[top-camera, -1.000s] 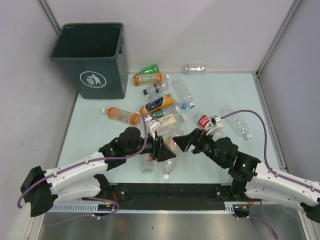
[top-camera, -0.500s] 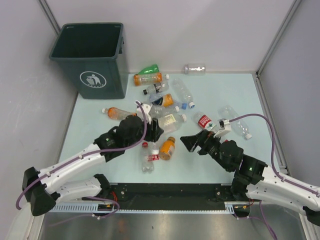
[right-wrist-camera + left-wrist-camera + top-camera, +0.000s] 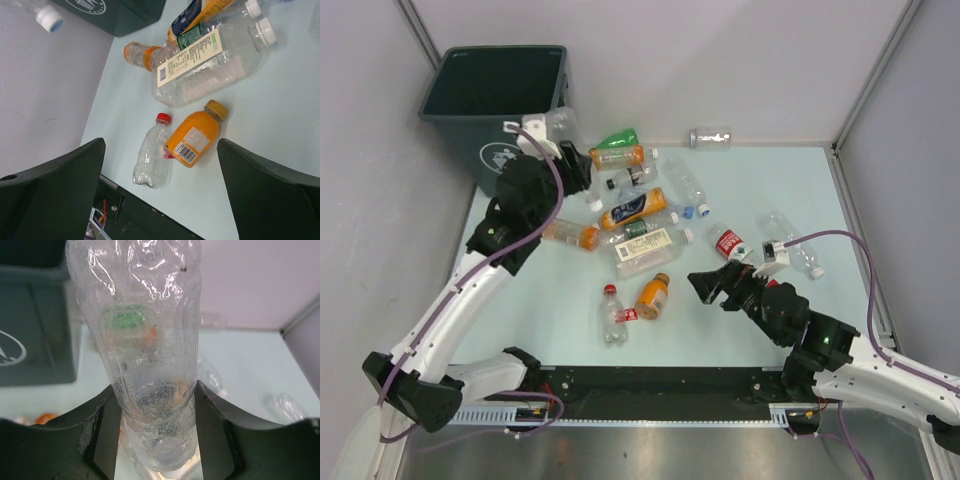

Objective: Put the plastic bottles in the bin
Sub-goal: Place the plastic bottle in the trash bin.

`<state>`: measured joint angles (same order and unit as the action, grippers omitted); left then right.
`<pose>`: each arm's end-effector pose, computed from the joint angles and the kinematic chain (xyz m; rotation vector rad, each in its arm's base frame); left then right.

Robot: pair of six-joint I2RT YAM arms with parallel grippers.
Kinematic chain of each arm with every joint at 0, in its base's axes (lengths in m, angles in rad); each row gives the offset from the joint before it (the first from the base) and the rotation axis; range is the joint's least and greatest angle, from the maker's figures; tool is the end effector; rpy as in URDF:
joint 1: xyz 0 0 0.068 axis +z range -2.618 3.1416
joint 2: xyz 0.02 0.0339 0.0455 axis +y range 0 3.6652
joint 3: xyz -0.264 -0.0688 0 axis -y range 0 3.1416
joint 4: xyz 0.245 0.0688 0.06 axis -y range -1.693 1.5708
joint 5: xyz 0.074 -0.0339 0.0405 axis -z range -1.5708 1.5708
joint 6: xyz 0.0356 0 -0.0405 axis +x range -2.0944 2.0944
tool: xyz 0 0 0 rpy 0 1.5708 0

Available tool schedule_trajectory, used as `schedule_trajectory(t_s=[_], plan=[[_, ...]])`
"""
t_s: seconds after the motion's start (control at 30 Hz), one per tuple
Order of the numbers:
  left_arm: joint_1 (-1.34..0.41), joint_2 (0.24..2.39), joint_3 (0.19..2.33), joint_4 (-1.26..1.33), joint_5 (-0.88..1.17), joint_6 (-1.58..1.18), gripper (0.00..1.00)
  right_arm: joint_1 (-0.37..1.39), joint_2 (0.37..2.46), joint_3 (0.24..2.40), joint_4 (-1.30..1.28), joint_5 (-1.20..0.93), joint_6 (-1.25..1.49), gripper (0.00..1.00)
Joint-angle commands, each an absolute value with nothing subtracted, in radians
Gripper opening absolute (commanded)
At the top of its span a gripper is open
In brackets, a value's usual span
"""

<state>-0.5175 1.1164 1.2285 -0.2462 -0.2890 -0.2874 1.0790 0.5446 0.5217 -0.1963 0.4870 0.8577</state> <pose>0.2206 -0.1139 0.4233 -0.0196 1.7118 -0.3541 0.0824 0.1186 0.2817 0.1604 1.8611 0.9523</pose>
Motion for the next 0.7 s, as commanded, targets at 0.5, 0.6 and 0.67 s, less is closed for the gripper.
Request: schedule_trajectory(t_s=[0.5, 0.6, 0.67], plan=[[-0.121, 1.216, 1.302, 0.454, -0.327, -0.425, 0.27, 0.983, 0.563, 0.523, -0.186, 0.497, 0.828, 1.00], [-0.095, 1.287, 1.379, 0.459, -0.365, -0.419, 0.27, 0.944, 0.561, 0.522, -0.187, 0.462, 0.828, 1.00], [-0.077, 1.348, 1.419, 0.459, -0.371, -0.410, 0.27, 0.916, 0.561, 0.519, -0.184, 0.434, 0.830, 1.00]])
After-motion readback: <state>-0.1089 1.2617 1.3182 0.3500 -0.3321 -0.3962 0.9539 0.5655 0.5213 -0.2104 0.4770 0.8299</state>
